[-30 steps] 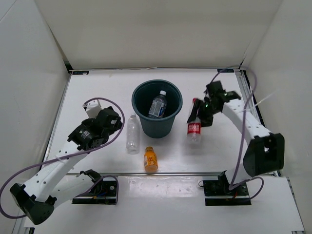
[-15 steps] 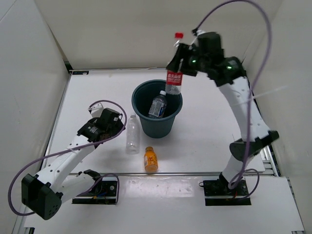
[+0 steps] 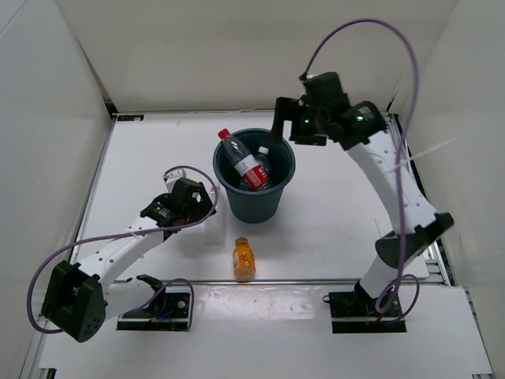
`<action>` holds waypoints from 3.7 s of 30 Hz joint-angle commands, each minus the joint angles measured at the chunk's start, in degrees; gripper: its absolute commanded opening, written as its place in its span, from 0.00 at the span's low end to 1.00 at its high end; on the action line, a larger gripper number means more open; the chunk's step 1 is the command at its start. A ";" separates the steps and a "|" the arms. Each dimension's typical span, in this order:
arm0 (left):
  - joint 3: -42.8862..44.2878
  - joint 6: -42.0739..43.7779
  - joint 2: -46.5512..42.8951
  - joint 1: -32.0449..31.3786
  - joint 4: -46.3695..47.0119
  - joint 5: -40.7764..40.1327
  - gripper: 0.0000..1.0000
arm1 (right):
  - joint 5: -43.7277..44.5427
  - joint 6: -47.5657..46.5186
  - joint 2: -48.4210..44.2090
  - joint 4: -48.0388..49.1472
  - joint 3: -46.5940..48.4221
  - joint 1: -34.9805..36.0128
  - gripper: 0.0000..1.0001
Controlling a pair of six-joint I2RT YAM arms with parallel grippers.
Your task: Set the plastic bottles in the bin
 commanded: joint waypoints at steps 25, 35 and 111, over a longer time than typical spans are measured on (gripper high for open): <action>-2.62 4.75 -4.44 -0.21 9.21 -4.06 0.39 | -6.60 -3.53 -8.32 -4.25 -0.90 -7.93 1.00; 34.72 11.27 -1.85 -0.91 7.17 -5.06 0.42 | -12.14 0.24 -11.13 2.34 -14.09 -10.74 1.00; 20.26 -10.98 -31.61 -9.44 -46.44 -35.64 1.00 | 5.43 6.57 -18.36 30.19 -62.44 39.45 1.00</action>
